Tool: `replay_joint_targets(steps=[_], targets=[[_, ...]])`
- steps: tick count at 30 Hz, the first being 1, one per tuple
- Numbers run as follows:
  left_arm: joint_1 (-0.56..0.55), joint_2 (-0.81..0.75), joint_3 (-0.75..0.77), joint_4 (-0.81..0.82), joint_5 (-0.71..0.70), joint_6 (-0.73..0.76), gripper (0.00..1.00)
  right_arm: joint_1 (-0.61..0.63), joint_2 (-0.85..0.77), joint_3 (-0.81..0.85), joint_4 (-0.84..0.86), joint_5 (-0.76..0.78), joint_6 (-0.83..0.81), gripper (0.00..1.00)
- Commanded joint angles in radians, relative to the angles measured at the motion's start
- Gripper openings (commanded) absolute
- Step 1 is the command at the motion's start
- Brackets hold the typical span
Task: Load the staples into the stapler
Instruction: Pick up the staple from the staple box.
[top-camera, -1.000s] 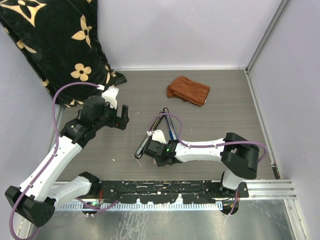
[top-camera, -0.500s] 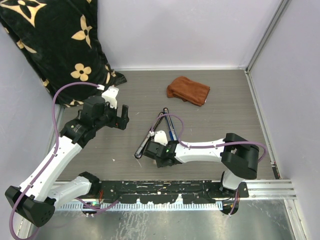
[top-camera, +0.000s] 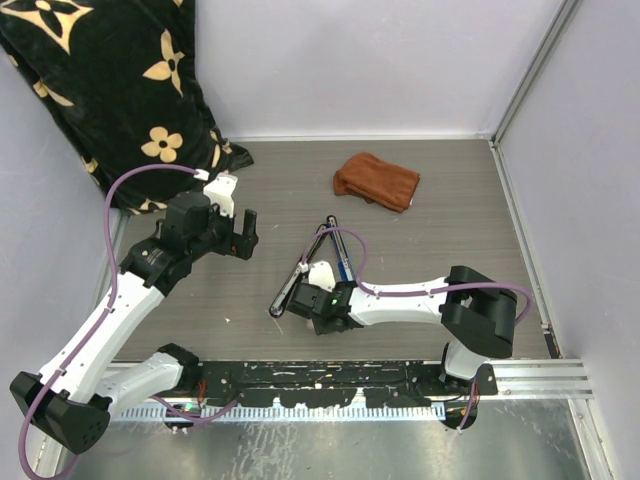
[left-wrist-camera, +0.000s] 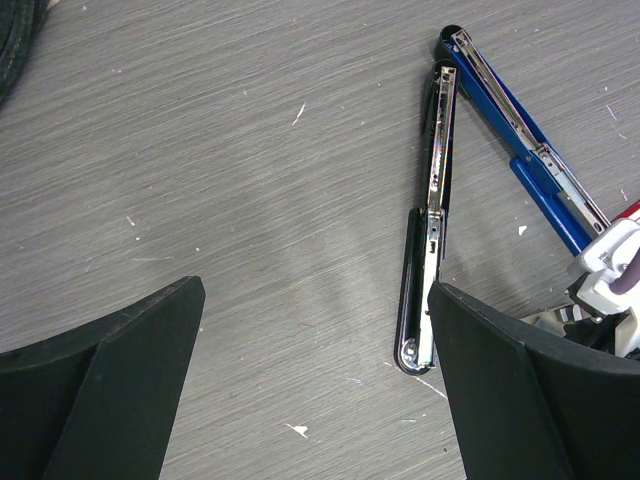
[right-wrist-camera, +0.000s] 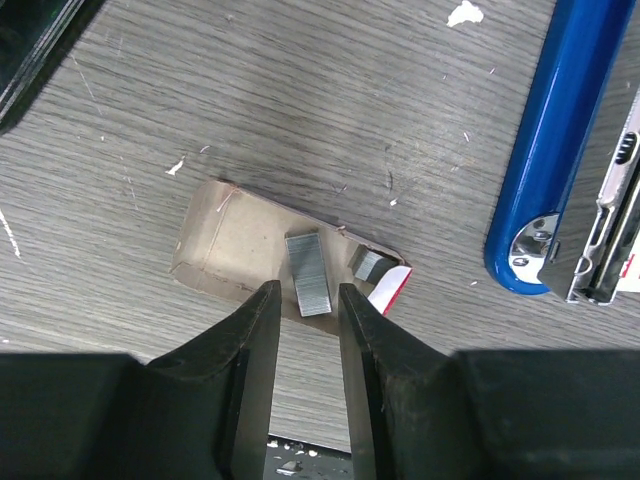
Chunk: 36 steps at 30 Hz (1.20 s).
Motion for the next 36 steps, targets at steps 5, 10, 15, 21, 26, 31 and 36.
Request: replay_joint_targets(steps=[5,10,15,21,26,31,36], targets=[[0.003,-0.021,0.002,0.054,0.012,-0.003,0.97,0.003,0.026,0.007,0.020,0.028,-0.011,0.36],[0.003,-0.021,0.002,0.054,0.013,-0.004,0.98,-0.002,0.027,-0.008,0.036,0.009,-0.014,0.34],[0.003,-0.021,0.002,0.054,0.013,-0.005,0.98,-0.005,0.021,-0.022,0.046,-0.003,-0.017,0.29],[0.003,-0.023,0.002,0.054,0.013,-0.005,0.98,-0.008,0.007,0.002,0.026,-0.003,-0.038,0.24],[0.003,-0.027,0.002,0.054,0.013,-0.005,0.98,-0.016,-0.015,0.083,-0.055,-0.017,-0.060,0.23],[0.003,-0.028,0.003,0.056,0.018,-0.006,0.98,-0.060,-0.096,0.119,-0.128,-0.080,-0.094,0.22],[0.003,-0.033,0.003,0.055,0.022,-0.006,0.98,-0.126,-0.174,0.110,-0.162,-0.154,-0.128,0.21]])
